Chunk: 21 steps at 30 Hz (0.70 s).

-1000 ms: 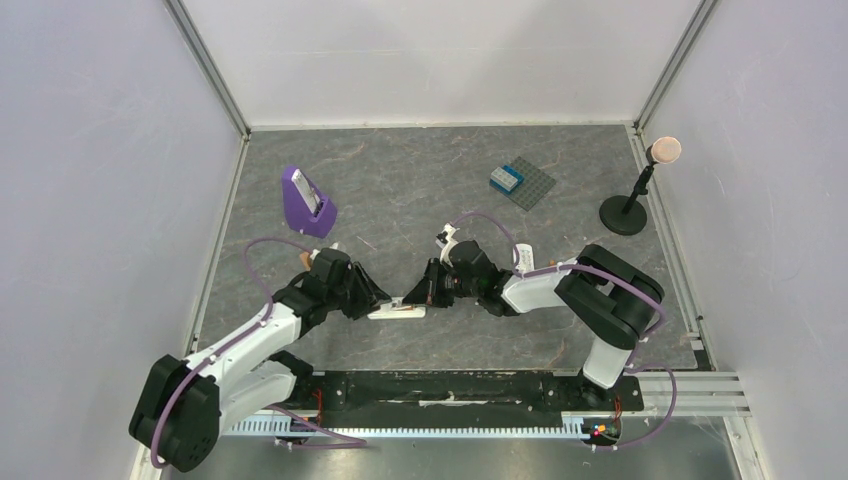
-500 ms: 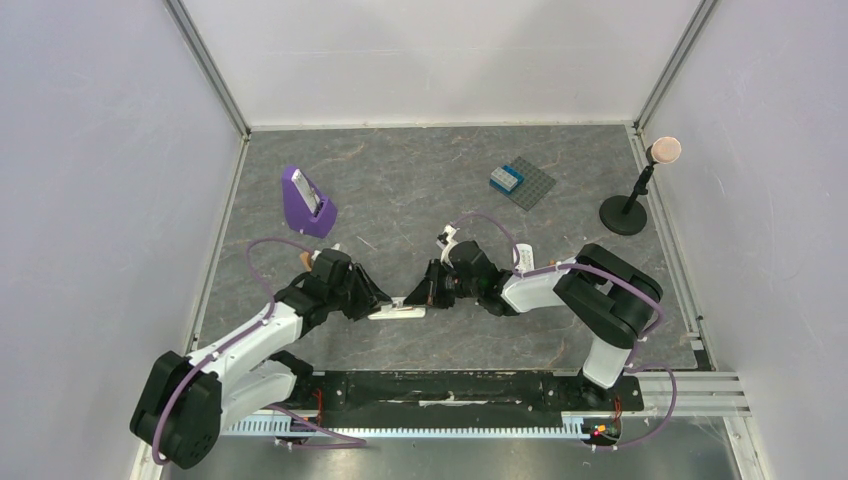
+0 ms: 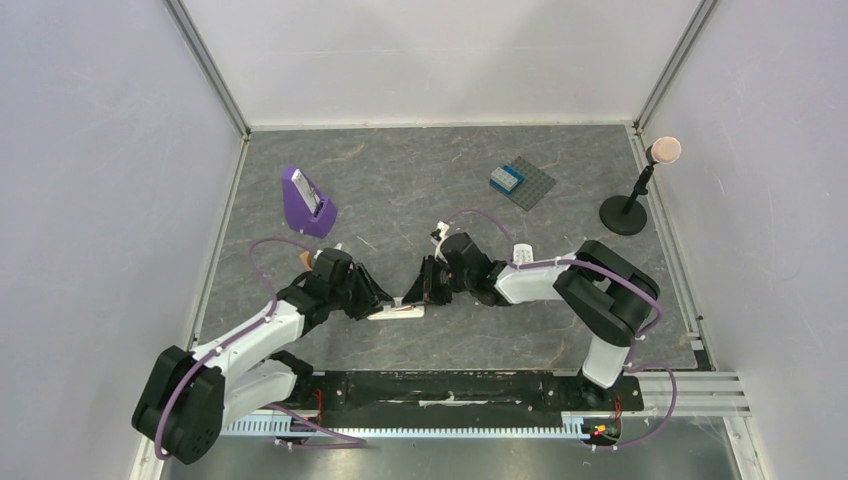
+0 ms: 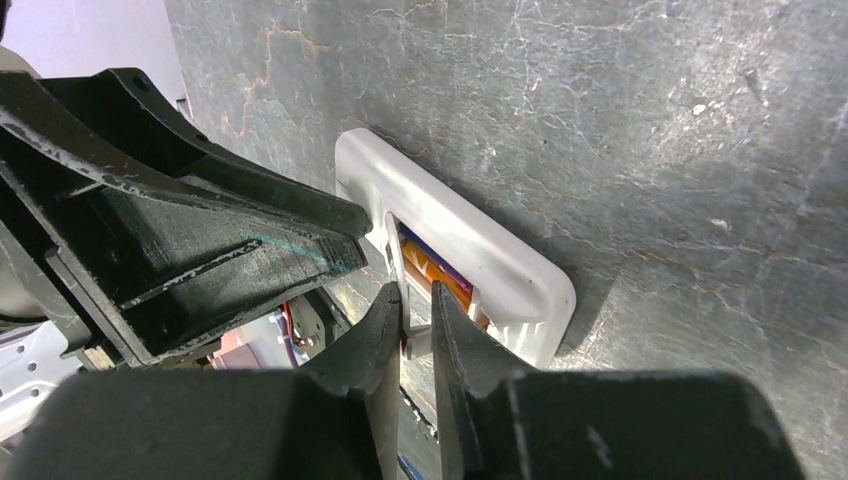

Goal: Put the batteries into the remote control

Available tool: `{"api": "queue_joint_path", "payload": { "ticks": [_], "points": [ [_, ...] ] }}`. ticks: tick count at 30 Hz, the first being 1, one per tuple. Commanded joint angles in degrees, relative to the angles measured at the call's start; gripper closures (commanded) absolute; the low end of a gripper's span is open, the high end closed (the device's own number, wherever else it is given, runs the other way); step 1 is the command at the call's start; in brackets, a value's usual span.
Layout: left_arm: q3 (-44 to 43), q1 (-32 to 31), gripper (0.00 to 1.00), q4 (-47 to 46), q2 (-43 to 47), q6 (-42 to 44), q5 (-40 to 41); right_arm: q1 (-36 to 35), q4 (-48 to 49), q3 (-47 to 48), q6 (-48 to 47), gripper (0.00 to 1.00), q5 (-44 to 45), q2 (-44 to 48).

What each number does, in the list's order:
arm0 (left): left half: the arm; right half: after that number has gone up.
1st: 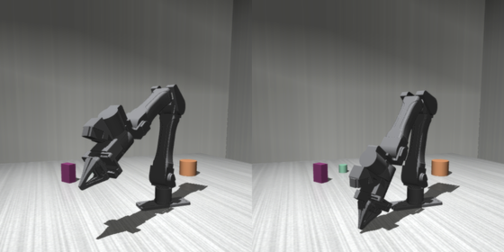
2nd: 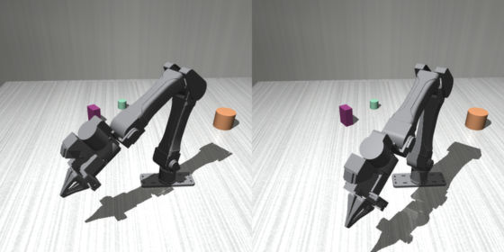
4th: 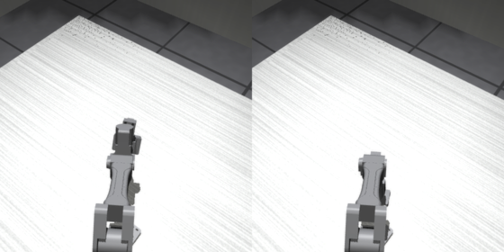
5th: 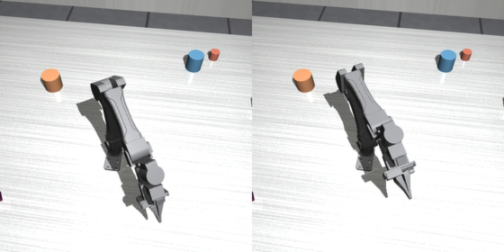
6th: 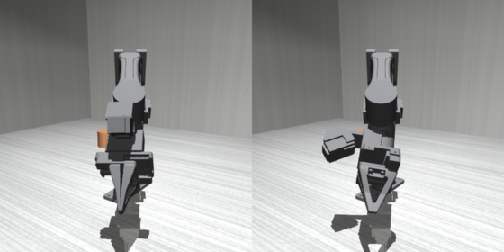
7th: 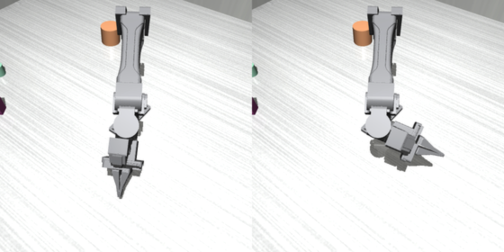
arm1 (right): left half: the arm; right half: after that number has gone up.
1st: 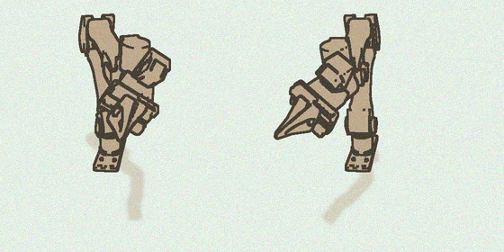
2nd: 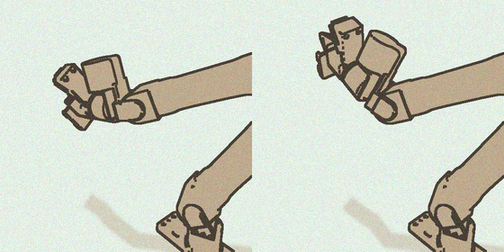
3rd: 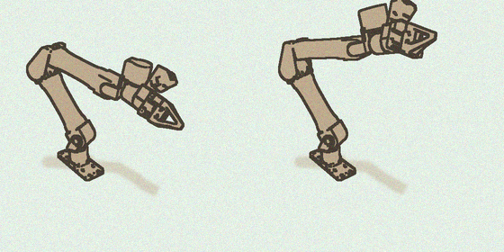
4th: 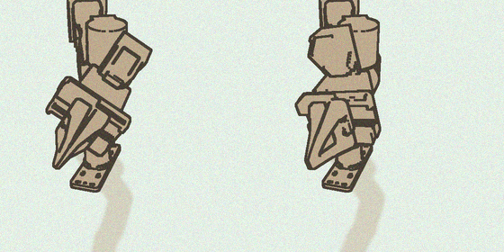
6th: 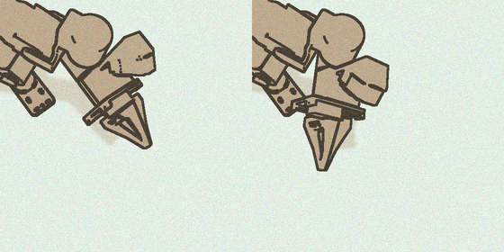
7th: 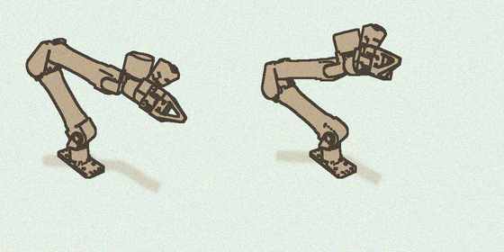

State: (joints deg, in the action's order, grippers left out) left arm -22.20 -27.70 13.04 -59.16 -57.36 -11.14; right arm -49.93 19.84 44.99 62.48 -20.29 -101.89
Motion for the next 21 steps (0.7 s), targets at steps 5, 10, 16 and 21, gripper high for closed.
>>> {"api": "queue_joint_path", "payload": {
  "ticks": [5,10,16,21],
  "points": [
    [0.7,0.3,0.57,-1.3,-0.9,2.0,-0.3,-0.6,-11.3,4.1,-2.5,0.80,0.7,-3.0],
    [0.8,0.3,0.59,-1.5,-1.7,2.1,-0.2,-0.6,-14.1,5.2,-3.3,0.69,1.3,-2.5],
    [0.7,0.3,0.59,-1.6,-2.0,2.1,-0.1,-0.4,-16.7,7.1,-4.3,0.60,2.1,-1.8],
    [0.6,0.3,0.59,-1.6,-2.1,1.9,0.5,-0.4,-19.1,8.3,-4.8,0.54,2.6,-0.8]
  ]
}}
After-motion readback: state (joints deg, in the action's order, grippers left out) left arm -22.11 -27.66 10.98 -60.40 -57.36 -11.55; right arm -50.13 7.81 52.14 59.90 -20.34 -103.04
